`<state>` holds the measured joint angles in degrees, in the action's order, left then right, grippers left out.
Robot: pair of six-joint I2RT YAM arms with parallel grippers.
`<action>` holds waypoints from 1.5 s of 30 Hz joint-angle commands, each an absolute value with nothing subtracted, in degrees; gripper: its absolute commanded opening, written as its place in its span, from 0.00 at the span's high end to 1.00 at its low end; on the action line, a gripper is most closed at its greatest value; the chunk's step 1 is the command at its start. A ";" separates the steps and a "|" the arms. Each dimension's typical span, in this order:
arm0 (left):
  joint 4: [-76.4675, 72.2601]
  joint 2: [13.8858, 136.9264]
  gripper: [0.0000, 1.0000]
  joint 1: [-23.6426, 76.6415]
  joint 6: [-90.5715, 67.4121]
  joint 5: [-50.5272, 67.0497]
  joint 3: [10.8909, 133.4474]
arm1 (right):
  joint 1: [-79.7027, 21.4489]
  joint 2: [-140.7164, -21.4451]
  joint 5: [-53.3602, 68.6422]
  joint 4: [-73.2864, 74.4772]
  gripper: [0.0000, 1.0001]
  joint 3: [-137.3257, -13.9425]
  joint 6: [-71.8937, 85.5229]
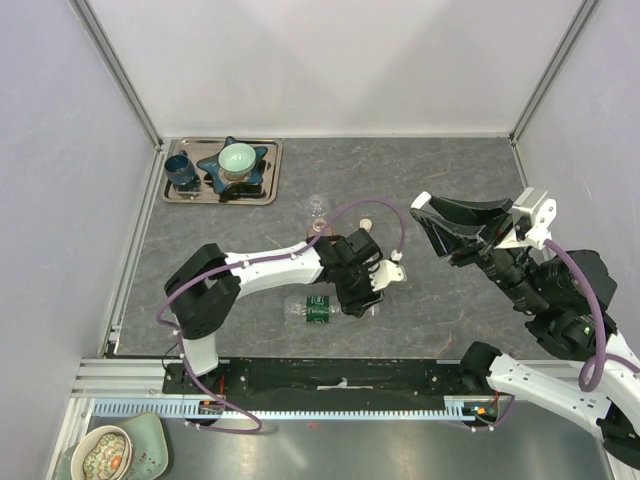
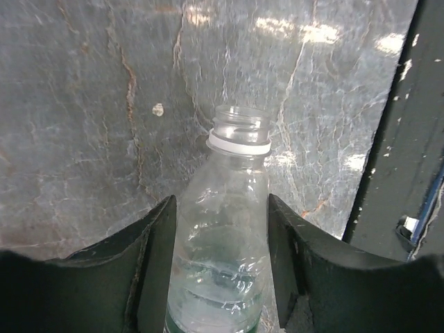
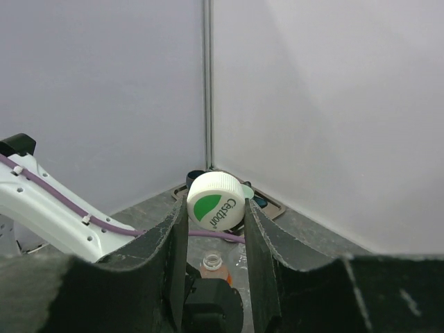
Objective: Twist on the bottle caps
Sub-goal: Adjust the plastic bottle at the center of the board.
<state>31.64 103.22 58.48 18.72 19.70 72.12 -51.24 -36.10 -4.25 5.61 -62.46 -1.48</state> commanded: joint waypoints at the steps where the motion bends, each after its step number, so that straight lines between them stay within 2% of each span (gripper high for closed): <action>1: 31.47 103.62 0.69 60.38 18.63 17.31 74.01 | -51.50 -35.42 -7.03 7.55 0.73 -64.86 -1.76; 4: 30.50 103.71 0.69 61.78 17.85 17.14 72.69 | -51.50 -35.33 -7.03 7.82 0.73 -64.69 -1.67; 7: 29.54 103.45 0.48 63.19 17.58 16.61 71.55 | -51.50 -35.33 -7.12 7.91 0.73 -64.51 -1.93; 8: 29.53 103.19 0.37 63.45 17.58 16.52 71.28 | -51.50 -35.33 -7.29 7.82 0.73 -64.42 -1.85; 10: 29.79 102.05 0.24 63.90 17.49 16.35 71.02 | -51.50 -34.98 -7.29 8.17 0.72 -64.16 -1.93; 11: 30.32 101.69 0.10 63.90 17.58 16.43 70.93 | -51.50 -35.07 -7.38 8.35 0.71 -64.25 -1.93; 12: 30.58 101.17 0.02 63.98 17.75 16.44 70.58 | -51.50 -34.89 -7.47 8.44 0.70 -64.16 -1.93; 17: 32.69 98.53 0.01 63.90 19.33 14.77 69.52 | -51.50 -34.54 -7.56 8.96 0.66 -63.81 -2.20; 27: 35.51 87.55 0.01 63.90 26.70 7.65 63.91 | -51.50 -33.75 -7.47 10.02 0.65 -63.55 -2.46; 36: 28.75 82.36 0.01 63.37 36.98 2.29 54.85 | -51.50 -33.49 -6.15 10.28 0.65 -63.46 -1.76; 45: 27.68 79.37 0.01 63.11 45.08 1.23 55.72 | -51.50 -33.75 -4.75 10.11 0.66 -63.11 -0.88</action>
